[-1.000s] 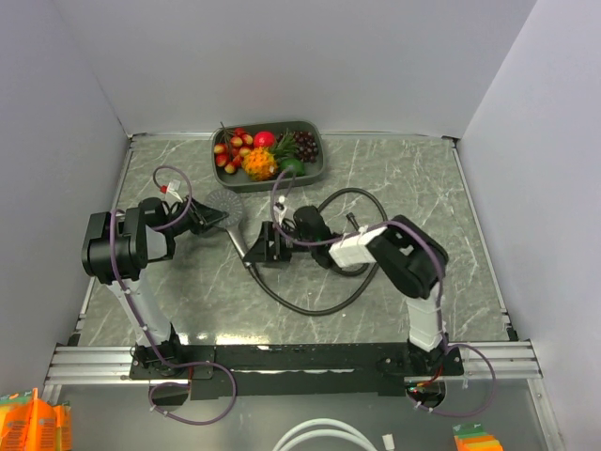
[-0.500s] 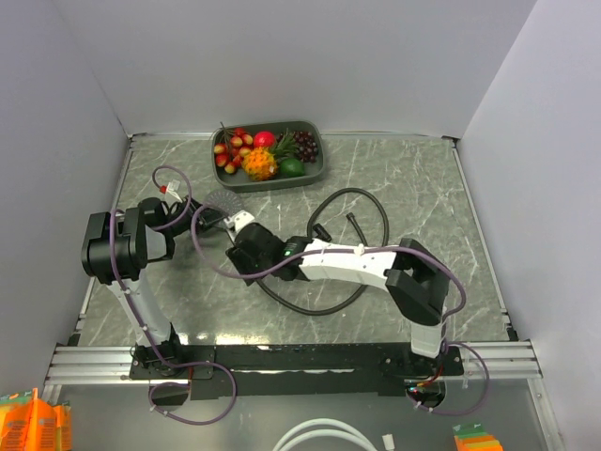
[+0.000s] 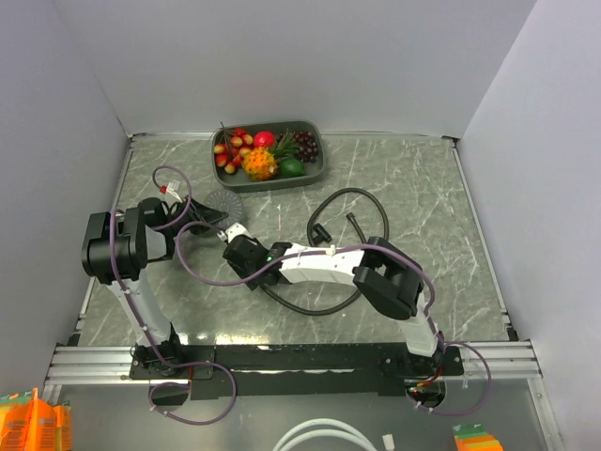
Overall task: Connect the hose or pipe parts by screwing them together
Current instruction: Install the bathroom fixture on the pipeline.
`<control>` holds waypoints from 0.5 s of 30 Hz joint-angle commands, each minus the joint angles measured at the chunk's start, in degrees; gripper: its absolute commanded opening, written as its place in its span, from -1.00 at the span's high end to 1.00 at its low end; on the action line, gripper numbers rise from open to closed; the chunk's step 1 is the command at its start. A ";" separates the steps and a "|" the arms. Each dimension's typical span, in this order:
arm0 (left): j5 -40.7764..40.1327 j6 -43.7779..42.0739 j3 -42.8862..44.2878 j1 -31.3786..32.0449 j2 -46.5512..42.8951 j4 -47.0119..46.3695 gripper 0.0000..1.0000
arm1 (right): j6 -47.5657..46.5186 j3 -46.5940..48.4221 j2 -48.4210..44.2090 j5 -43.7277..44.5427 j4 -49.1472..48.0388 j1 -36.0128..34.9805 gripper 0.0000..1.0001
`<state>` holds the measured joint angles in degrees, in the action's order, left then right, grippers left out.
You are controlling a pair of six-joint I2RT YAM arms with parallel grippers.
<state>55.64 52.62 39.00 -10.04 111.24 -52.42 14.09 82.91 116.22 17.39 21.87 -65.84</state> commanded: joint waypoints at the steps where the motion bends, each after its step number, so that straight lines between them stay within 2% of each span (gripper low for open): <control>1: 2.28 -0.24 0.55 0.02 -1.03 -3.30 0.98 | 0.42 2.60 1.28 0.10 -1.83 0.01 -0.08; 7: 2.28 -0.50 0.55 0.11 -1.11 -3.21 0.98 | 0.41 2.69 2.60 -0.60 -4.64 0.01 0.12; 10: 2.37 -0.41 0.55 0.02 -1.03 -3.21 0.98 | 0.68 3.04 3.39 -1.13 -5.43 -0.07 0.29; 13: 2.28 -0.50 0.72 0.02 -0.85 -2.77 0.98 | 1.82 2.70 2.96 -3.57 -6.83 0.98 0.54; 14: 2.37 -0.41 0.72 0.02 -0.85 -2.95 0.98 | 2.43 2.26 2.61 -4.28 -7.62 1.76 0.72; 15: 2.37 -0.33 0.72 0.02 -0.76 -3.03 0.98 | 2.70 1.29 2.17 -5.25 -8.33 2.29 0.79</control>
<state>55.16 51.92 39.00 -10.33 111.24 -52.42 15.86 83.37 118.87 15.99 18.65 -65.19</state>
